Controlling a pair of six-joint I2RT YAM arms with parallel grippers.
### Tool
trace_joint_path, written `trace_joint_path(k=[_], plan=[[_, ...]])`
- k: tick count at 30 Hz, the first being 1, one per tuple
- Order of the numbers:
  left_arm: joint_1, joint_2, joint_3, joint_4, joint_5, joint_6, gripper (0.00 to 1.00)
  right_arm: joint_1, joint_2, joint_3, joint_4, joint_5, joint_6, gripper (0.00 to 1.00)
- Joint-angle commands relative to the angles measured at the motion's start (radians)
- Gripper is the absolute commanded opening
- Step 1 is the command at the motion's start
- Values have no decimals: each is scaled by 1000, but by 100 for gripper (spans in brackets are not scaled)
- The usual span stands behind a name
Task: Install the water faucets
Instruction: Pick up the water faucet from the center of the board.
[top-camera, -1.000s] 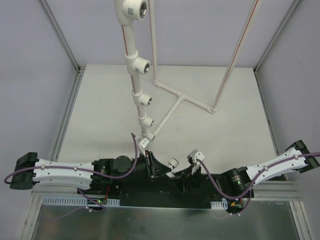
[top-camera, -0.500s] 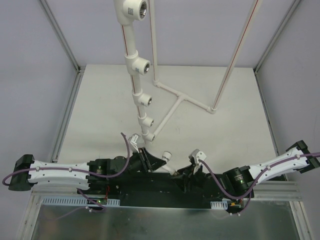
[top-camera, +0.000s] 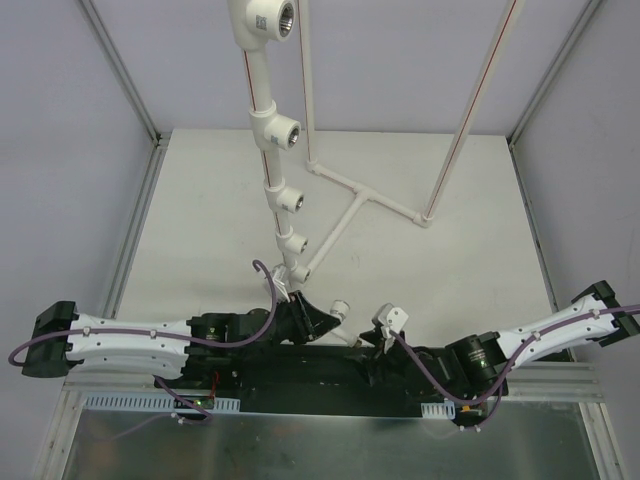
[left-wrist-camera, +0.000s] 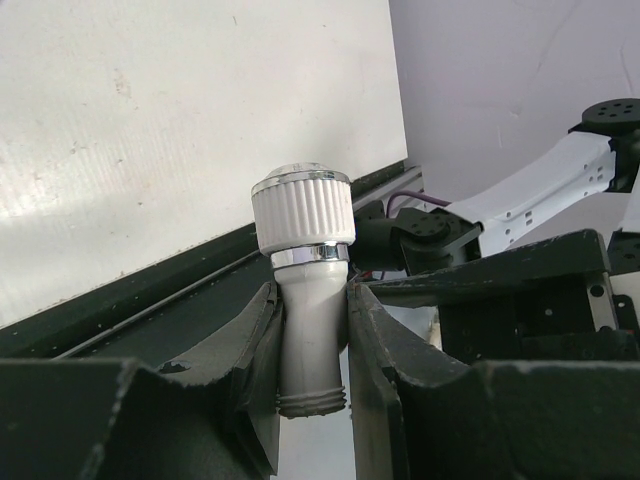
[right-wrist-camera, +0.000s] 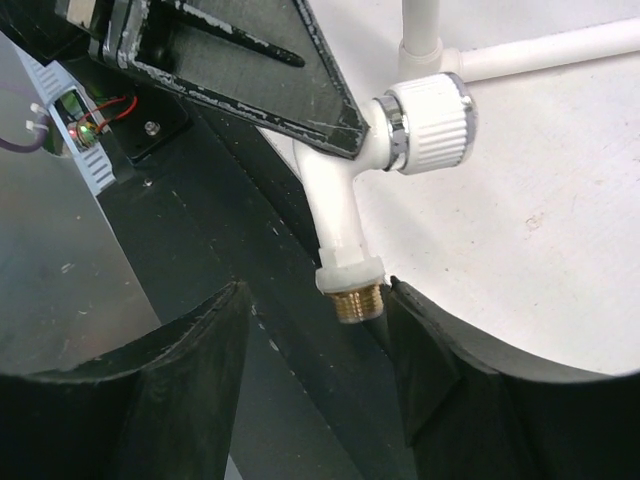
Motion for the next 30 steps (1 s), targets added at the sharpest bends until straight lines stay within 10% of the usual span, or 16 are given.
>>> trace_joint_path(k=[1,30], plan=[[9,53,88,36,2,-6,0,-1,32,55,0,39,-64,63],[-3,124,108,128,149,-26,0,-2,376,167,27,60,37,61]])
